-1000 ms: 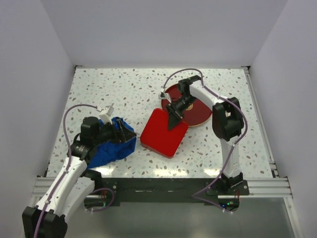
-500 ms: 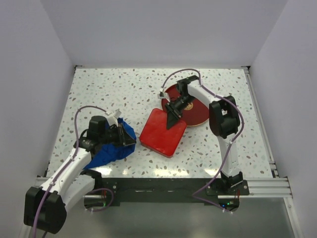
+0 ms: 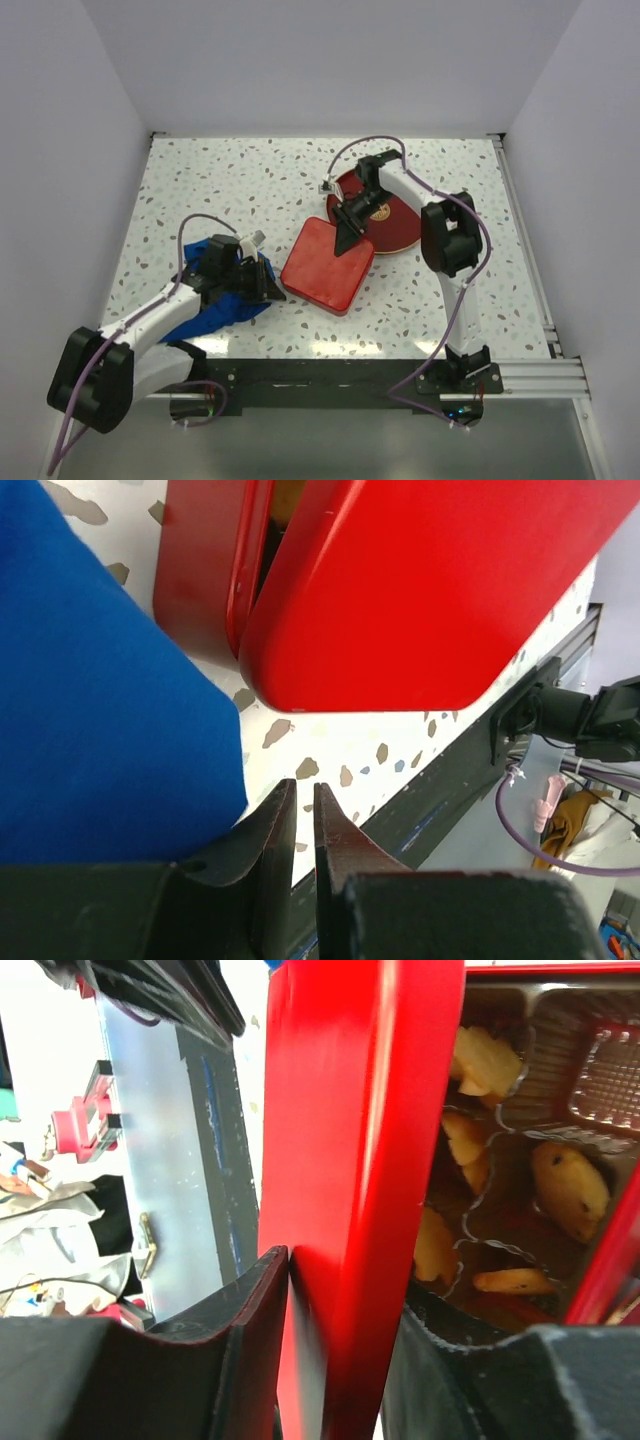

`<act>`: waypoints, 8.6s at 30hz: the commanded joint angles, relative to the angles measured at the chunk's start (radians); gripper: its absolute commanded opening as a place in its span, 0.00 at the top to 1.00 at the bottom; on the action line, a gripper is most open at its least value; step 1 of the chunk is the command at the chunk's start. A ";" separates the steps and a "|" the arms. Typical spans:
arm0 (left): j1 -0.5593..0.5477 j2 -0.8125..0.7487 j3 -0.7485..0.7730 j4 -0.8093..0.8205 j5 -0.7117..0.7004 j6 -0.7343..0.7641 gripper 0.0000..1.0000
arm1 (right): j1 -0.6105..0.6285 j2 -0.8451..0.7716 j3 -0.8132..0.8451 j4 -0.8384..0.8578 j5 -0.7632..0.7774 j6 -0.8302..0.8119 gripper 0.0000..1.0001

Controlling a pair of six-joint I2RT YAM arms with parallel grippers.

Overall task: Pack the cookies
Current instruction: Place the box lid on the packing box, then adjust the box lid on the packing box, then press the box lid onto the packing box.

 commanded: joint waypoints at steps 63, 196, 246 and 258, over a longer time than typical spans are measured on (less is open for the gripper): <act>0.035 0.002 0.317 -0.030 -0.273 0.012 0.49 | 0.127 -0.740 -0.792 0.272 0.415 -0.625 1.00; -0.319 0.243 0.104 0.332 -0.212 -0.142 0.87 | 0.009 -0.445 -0.568 0.532 0.526 -0.023 0.86; -0.363 0.427 0.203 0.493 -0.327 -0.306 0.87 | -0.065 -0.313 -0.344 0.454 0.598 0.354 0.94; -0.356 0.346 0.215 0.449 -0.327 -0.266 0.84 | -0.065 -0.299 -0.369 0.474 0.598 0.338 0.95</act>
